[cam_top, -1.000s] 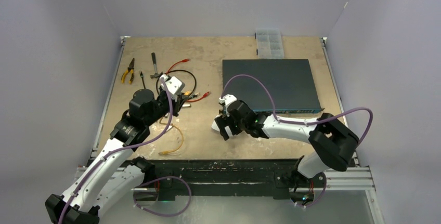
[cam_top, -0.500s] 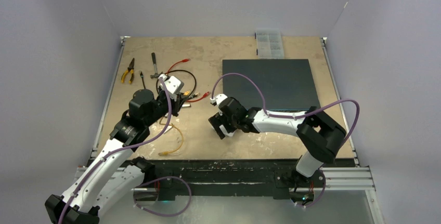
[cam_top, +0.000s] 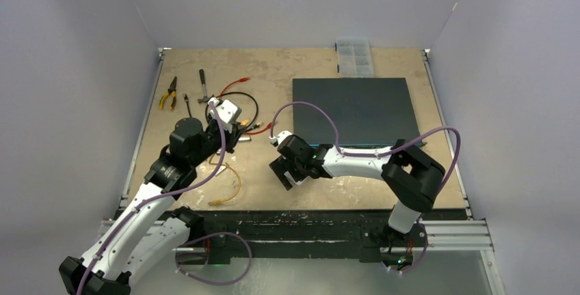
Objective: Insert the plug into the switch port
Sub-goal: Pick up the switch port at the center of the board.
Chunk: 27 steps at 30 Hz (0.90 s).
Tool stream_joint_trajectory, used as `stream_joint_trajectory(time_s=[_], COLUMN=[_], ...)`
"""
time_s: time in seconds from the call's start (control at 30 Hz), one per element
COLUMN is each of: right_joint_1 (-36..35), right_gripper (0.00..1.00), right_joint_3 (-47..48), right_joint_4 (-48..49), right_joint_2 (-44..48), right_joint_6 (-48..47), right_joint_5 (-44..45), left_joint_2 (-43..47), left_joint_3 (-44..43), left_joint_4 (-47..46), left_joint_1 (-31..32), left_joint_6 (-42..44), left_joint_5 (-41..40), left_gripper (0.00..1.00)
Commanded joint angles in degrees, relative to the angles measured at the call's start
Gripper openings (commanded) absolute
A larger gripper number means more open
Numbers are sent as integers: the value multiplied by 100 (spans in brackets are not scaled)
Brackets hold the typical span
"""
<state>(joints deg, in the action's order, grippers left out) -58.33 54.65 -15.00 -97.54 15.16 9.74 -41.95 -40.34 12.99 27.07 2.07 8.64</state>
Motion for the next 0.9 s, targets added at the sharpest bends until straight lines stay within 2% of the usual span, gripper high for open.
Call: stream_joint_trajectory(time_s=[0.0,0.3,0.5,0.57,0.73,0.87], right_joint_1=[-126,-153,-153,-154,-153,-153], right_gripper=[99,95,83,75,45,26], right_joint_3=[107,13,-64,-56,26,77], right_joint_4=[-444,-712,-587,-507,-443,-440], right_joint_2=[-17,238,220,218,261,511], right_joint_6=[313,499,514,498,479,417], right_joint_5=[271,317,230,170,101,-153], left_joint_2=[86,100,100,93,69,-2], left_joint_3=[64,61,70,78,112,113], left_joint_4=[-52,-55,-64,-68,-121,-113], left_joint_1=[-17,-18,-18,-16,-9,-9], left_joint_6=[-59,-44,-33,-3,70,145], left_joint_5=[-82,-56,16,87,297,444], left_gripper=[0,0,0,0,0,0])
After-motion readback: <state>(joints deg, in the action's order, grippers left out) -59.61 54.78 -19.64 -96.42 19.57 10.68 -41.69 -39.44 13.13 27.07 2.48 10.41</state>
